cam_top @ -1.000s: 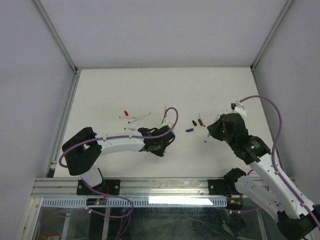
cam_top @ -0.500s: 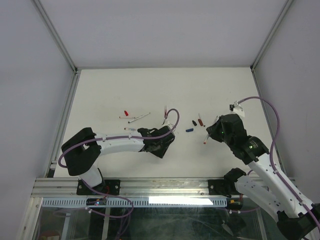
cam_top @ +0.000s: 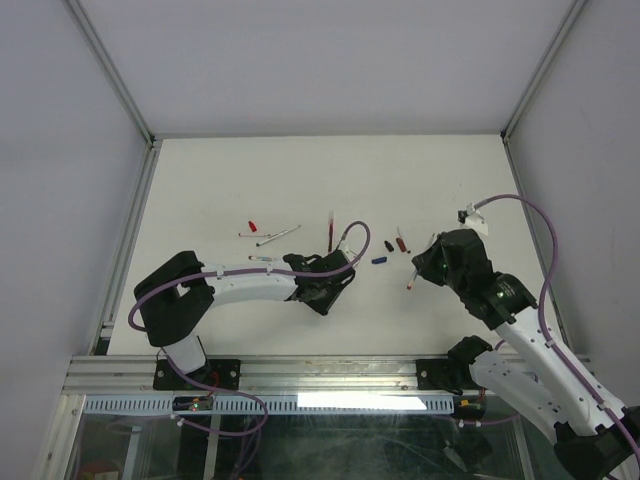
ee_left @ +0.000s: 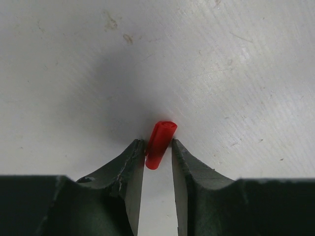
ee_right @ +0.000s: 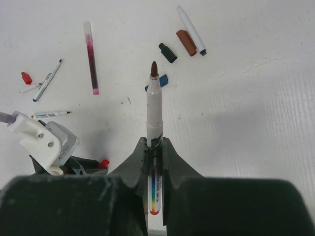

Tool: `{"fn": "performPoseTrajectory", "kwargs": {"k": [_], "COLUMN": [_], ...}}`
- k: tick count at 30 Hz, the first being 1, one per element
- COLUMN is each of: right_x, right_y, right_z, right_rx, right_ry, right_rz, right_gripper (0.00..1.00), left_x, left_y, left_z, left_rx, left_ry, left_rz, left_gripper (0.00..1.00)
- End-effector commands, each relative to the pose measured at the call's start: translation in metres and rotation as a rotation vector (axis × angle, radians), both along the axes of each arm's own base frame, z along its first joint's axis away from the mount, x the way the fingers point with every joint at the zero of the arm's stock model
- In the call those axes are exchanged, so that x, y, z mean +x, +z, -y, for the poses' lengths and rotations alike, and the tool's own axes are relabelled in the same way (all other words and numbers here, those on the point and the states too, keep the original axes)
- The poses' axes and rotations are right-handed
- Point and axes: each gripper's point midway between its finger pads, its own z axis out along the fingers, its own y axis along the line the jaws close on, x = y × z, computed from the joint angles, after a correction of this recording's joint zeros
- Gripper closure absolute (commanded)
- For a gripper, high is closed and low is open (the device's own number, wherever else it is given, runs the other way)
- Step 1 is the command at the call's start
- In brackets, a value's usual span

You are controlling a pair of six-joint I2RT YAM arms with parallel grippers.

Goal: Insert the pens into the pen caps
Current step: Insert the pen cap onto the pen.

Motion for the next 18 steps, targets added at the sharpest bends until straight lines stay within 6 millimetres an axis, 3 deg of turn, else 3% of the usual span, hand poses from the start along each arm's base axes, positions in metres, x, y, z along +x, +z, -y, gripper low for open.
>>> {"fn": "performPoseTrajectory", "kwargs": {"k": [1, 9, 14, 18], "right_x": [0.007, 0.007, 0.008, 0.008], "right_y": [0.011, 0.014, 0.017, 0.021], "right_z": [-0.003, -0.013, -0.026, -0.042], "right_rx": [0.033, 0.043, 0.071, 0.089], "right_ry": [-0.012, 0.081, 0.147, 0.255], "right_rz": [0.047, 0.110, 0.131, 0.165], "right_gripper": [1.00, 1.00, 1.00, 1.00], "left_x": [-0.009, 0.000, 0.014, 0.025], "left_y": [-0.004, 0.001, 0.020, 0.046], "left_z": [0.003, 0.003, 0.006, 0.008], "left_rx": [0.012, 0.009, -0.087, -0.211], "left_ry": [-0.057, -0.030, 0.020, 0.054], "left_rz": [-0.031, 0.003, 0.040, 0.075], "left_gripper": [0.74, 0.98, 1.00, 1.00]}}
